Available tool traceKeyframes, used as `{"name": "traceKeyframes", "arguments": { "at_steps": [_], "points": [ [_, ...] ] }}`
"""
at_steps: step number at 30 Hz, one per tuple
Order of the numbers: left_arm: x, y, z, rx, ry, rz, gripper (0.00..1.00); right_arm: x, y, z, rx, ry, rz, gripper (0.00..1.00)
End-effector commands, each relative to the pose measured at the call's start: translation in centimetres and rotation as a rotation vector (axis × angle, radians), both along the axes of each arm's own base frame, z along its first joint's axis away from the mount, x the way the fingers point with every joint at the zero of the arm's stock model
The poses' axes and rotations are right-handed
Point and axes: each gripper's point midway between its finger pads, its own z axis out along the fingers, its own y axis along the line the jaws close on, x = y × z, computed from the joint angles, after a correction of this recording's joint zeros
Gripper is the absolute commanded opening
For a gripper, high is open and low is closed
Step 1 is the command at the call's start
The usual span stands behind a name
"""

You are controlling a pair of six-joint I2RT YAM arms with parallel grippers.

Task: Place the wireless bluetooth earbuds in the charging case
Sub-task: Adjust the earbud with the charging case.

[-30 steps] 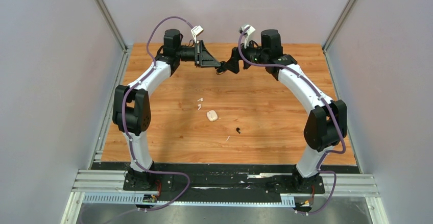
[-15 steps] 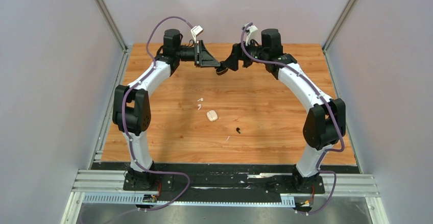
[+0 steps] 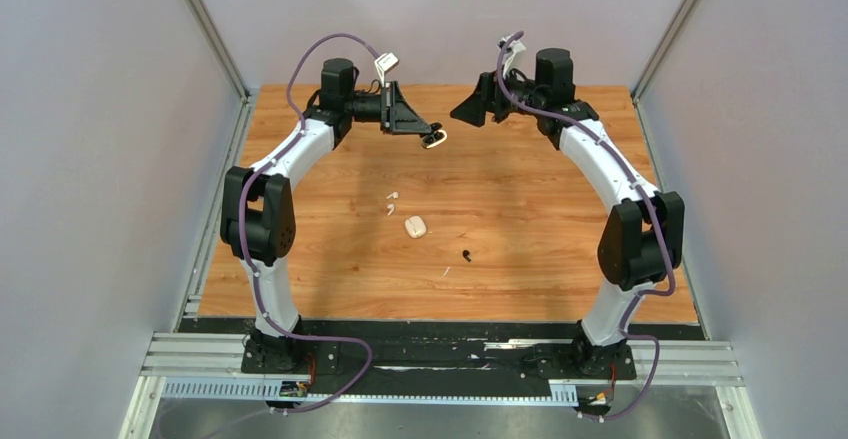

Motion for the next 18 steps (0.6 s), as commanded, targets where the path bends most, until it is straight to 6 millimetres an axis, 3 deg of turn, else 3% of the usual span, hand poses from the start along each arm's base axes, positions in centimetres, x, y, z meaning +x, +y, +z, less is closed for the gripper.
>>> {"name": "traceKeyframes", "arguments": {
  "at_steps": [1,3,7,11,14,18],
  "points": [
    [-0.5,-0.1,2.4,-0.014,-0.105,-0.028,0.00,-3.4,0.2,4.3,-0.048,-0.316,0.217,0.73],
    [-0.5,0.0,2.2,-0.006,-0.112,-0.028,0.00,-5.1,0.2,4.2,-0.103,-0.450,0.326,0.61],
    [-0.8,0.2,1.9,0.009,-0.113,-0.030,0.00,-7.6,0.3,4.7,-0.230,-0.785,0.477,0.46],
    [-1.1,0.3,1.8,0.021,-0.126,-0.027,0.00,-9.9,1.5,4.3,-0.344,-1.052,0.595,0.15],
    [-1.5,0.3,1.6,0.027,-0.133,-0.034,0.00,-11.2,2.7,2.9,-0.396,-1.150,0.675,0.22],
    [-2.3,0.3,1.5,0.039,-0.149,-0.050,0.00,-12.2,4.2,1.0,-0.437,-1.202,0.760,0.23]
  ]
}}
